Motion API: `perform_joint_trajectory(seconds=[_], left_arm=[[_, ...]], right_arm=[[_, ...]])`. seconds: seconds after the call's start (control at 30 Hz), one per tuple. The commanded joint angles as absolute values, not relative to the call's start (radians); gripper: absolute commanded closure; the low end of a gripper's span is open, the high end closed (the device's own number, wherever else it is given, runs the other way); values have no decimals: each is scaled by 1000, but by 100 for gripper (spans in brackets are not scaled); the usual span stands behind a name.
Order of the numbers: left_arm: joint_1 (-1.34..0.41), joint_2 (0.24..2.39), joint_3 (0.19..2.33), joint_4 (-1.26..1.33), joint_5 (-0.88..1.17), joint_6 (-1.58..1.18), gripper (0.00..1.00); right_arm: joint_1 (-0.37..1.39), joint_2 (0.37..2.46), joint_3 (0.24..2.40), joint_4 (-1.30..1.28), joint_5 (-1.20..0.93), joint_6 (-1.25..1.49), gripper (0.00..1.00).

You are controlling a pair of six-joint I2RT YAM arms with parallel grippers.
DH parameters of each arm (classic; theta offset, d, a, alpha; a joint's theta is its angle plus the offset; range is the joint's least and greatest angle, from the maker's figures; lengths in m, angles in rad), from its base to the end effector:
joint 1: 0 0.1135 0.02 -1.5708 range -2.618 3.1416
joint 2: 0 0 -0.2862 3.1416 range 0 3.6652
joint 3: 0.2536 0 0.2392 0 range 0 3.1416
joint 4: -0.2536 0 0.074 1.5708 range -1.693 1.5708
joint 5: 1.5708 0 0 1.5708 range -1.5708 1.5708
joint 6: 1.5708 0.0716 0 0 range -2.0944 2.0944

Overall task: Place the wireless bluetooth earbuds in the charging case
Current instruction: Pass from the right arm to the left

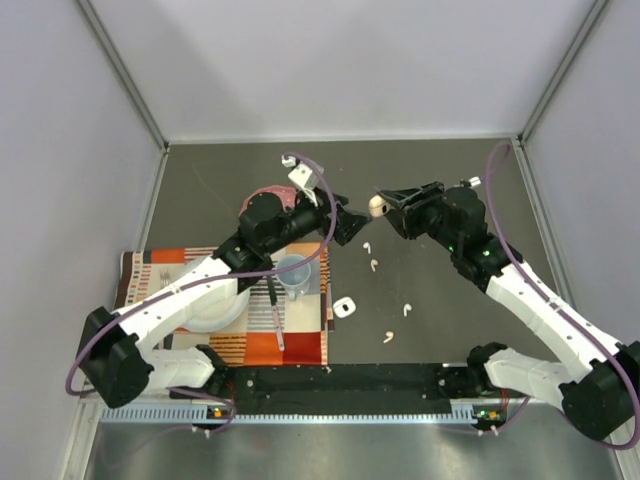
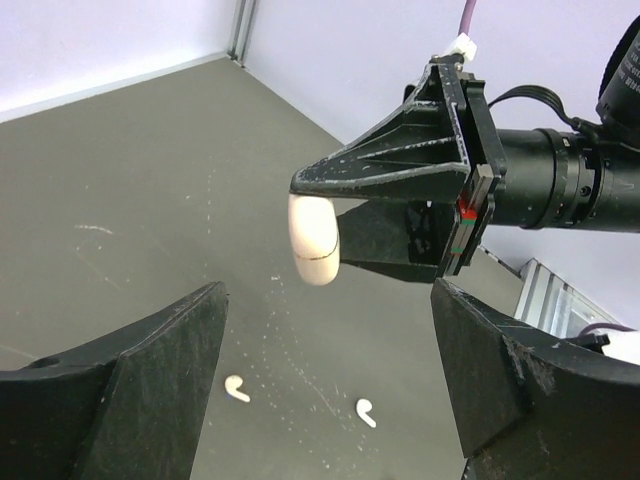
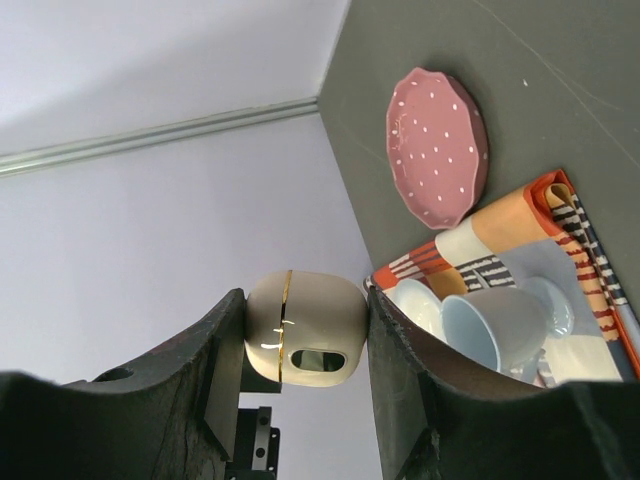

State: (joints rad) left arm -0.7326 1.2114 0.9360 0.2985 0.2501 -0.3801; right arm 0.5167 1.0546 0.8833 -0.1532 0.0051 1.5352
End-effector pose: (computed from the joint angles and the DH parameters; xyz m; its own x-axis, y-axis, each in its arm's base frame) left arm 0.2125 -0.2150 0.3795 -0.2927 -0.2202 -0.9305 0.7789 0.5095 -0.3656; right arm 0.2220 0.1257 0.3357 -0.4993 0.8657 -0.0354 0.2596 0.1884 0.9472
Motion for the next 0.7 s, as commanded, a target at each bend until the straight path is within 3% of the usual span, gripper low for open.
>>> perform_joint_trajectory(seconds=[0.0, 0.5, 0.6, 0.67], left_arm=[[-764, 1258, 996, 416, 218, -356, 12], [-796, 1385, 1078, 405, 158, -328, 31], [-796, 1394, 1078, 411, 160, -336, 46], [-796, 1400, 1088, 405, 160, -334, 48]], right_arm=[[528, 1029, 894, -86, 5, 1557, 100], [528, 1026, 893, -75, -29, 1554, 100], [528, 1026, 893, -74, -35, 1552, 100], [528, 1026, 894, -75, -32, 1551, 100]])
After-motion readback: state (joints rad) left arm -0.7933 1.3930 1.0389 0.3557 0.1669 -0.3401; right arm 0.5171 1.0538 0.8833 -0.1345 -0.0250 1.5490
